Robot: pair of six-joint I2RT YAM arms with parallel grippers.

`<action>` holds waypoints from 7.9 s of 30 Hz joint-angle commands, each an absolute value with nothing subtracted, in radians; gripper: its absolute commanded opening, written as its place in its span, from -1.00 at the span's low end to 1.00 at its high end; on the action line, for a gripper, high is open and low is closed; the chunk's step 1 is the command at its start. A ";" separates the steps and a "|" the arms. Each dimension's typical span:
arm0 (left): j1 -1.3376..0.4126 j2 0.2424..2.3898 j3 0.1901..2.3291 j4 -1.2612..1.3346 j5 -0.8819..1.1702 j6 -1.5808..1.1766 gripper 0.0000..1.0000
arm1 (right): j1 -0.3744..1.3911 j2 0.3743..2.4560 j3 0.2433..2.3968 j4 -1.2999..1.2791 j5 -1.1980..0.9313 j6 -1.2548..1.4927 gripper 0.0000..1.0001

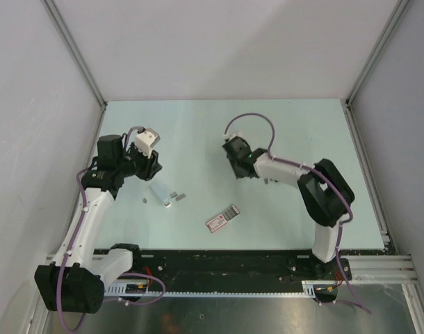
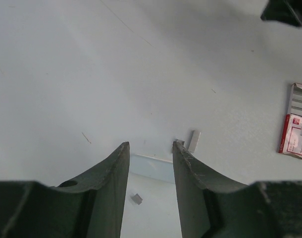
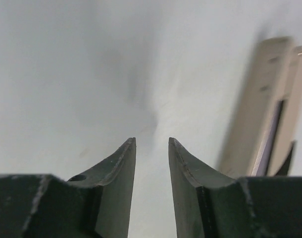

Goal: Unload the staples from the stapler

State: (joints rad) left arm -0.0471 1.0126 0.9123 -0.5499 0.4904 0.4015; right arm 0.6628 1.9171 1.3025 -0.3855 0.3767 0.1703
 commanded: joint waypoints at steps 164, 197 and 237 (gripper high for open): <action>0.132 0.958 1.000 -0.768 0.355 0.383 0.99 | 0.995 2.119 1.365 0.117 -0.301 -0.425 0.46; 0.132 0.826 0.958 -0.793 0.341 0.349 0.99 | 1.017 2.033 1.327 -0.089 -0.103 -0.295 -1.00; 0.132 0.840 0.958 -0.810 0.364 0.361 0.99 | 0.887 1.960 1.209 -0.151 0.317 0.252 -0.17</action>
